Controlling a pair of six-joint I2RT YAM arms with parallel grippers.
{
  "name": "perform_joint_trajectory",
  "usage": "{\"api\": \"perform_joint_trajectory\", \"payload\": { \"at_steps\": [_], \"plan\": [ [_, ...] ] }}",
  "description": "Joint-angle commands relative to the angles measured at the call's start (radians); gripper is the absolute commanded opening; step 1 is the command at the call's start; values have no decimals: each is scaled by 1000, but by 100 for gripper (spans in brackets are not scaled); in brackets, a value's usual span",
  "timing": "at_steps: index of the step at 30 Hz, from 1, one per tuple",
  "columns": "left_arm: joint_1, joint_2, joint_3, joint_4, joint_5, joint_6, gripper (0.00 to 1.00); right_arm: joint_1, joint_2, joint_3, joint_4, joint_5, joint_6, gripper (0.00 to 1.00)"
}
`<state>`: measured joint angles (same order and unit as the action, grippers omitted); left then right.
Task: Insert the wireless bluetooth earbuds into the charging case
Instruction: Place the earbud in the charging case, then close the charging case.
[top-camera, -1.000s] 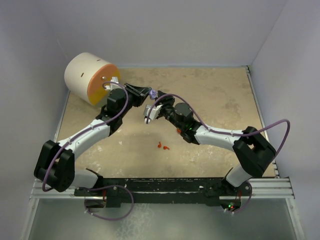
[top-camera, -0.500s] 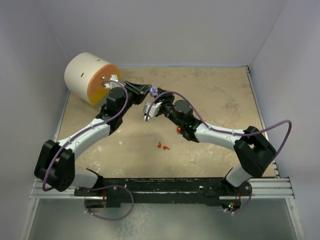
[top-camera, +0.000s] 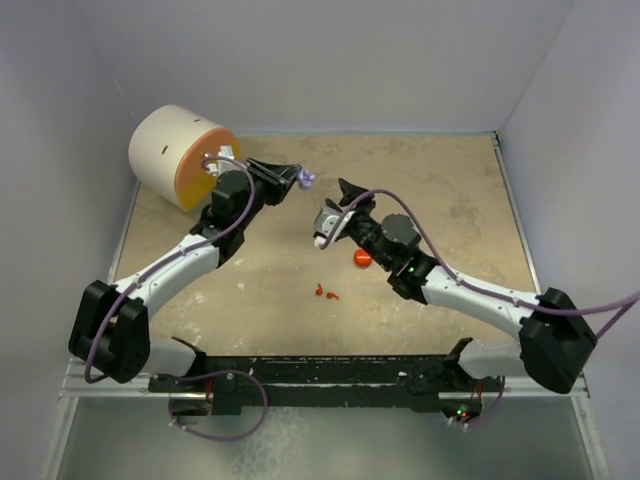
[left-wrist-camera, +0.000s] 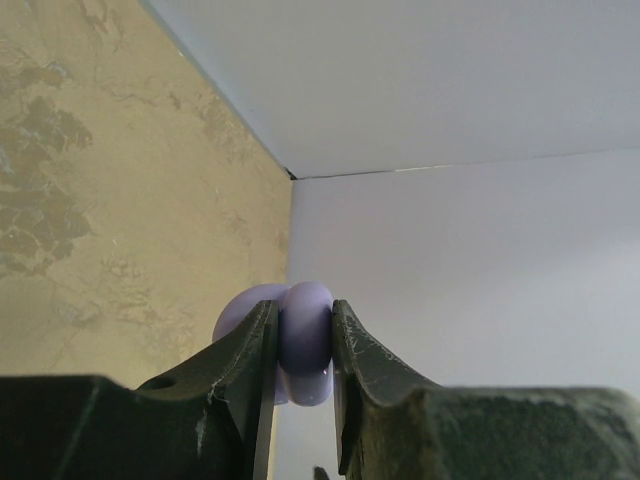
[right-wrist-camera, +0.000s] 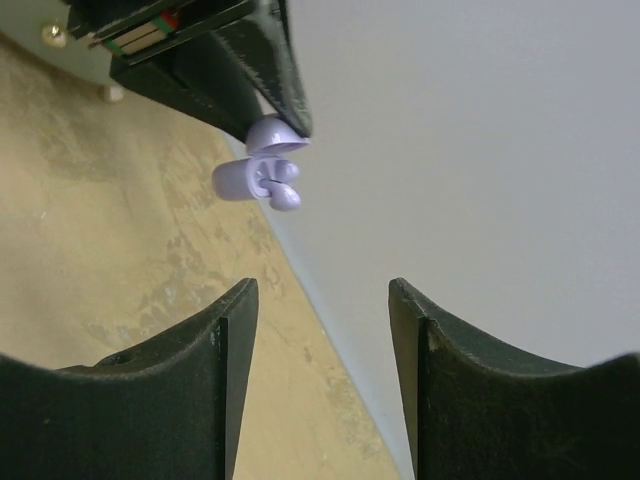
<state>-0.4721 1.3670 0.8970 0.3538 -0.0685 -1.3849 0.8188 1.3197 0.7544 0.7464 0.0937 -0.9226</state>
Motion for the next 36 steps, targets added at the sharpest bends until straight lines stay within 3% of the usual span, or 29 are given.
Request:
{"api": "perform_joint_trajectory", "payload": {
  "at_steps": [1,4,7,13,17,23,36],
  "plan": [
    [26,-18,53,21,-10,27,0,1,-104,0,-5,55,201,59],
    [35,-29,46,32,38,60,0,-1,-128,27,-43,183,379,69],
    [39,-40,35,24,90,120,0,-10,-86,155,-179,340,674,75],
    [41,-4,-30,129,253,147,0,-15,84,357,-457,316,902,78],
    [41,22,-50,164,309,173,0,-30,128,411,-533,372,974,80],
    [42,24,-28,78,312,264,0,-56,103,409,-583,398,1016,81],
    [42,61,1,81,365,293,0,-94,92,344,-565,323,981,82]
  ]
}}
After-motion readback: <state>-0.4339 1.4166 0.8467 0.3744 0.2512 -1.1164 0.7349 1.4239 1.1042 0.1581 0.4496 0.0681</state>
